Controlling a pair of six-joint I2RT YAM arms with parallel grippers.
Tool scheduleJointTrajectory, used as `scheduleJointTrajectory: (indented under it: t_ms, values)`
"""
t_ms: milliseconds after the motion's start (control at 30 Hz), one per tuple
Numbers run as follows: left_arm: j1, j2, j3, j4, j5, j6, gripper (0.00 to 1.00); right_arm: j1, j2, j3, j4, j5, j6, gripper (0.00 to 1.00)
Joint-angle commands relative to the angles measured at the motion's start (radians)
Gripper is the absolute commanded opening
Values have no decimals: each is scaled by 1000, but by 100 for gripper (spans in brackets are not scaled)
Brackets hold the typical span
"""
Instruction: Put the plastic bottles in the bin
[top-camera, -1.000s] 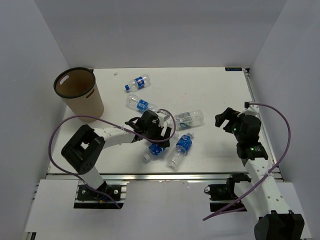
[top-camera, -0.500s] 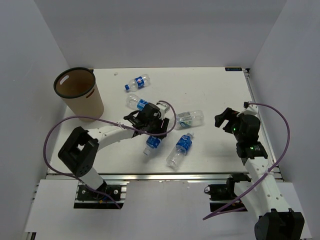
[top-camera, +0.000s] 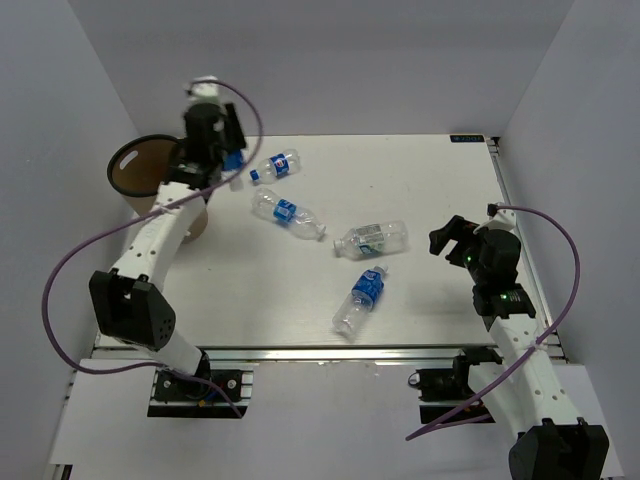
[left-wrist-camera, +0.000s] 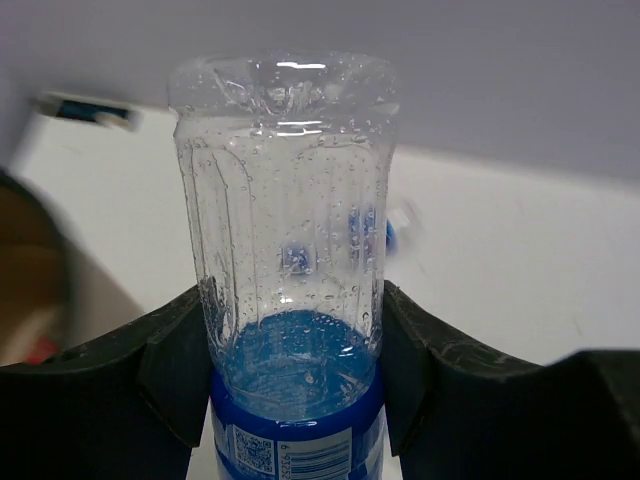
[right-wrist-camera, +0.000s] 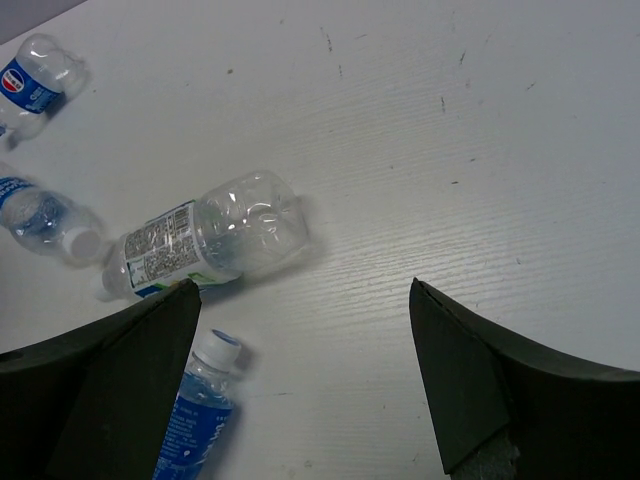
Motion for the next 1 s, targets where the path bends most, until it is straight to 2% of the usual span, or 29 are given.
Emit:
scheduleJointTrajectory:
  t_ms: [0,67,133,233,300,500,567,600,633,667,700,833,967]
  values:
    - [114,-96,77,160,-130,13,15,-4,-6,30,29,-10,-17,89]
    - [142,-124,71,249,-254,51,18,-5,3,34,26,-10,-18,89]
    - [156,-152,65,366,-379,97,14,-4,8,36,25,-10,-18,89]
    - [185,-164,-4,559,-440,211,16,-4,12,34,28,-10,-15,89]
    - [220,-141,-1,578,-477,284,18,-4,15,36,28,-9,-17,89]
    - [312,-2,20,610,-619,329,18,-5,9,37,26,-10,-18,89]
    - [346,37,46,604,-646,346,27,-5,1,40,22,-10,-20,89]
    - [347,69,68,558,-662,345,43,-4,-2,39,22,-10,-20,89]
    - [346,78,104,534,-667,329,48,-4,-3,36,23,-10,-22,89]
    - [346,84,119,503,-664,310,58,-5,-9,34,25,-10,-22,89]
    - [346,80,125,462,-643,279,96,-5,-11,36,23,-10,-22,89]
    - [346,51,167,394,-639,231,98,-5,-22,39,14,-10,-25,89]
    - [343,48,287,160,-574,144,98,-5,-23,30,25,-10,-22,89]
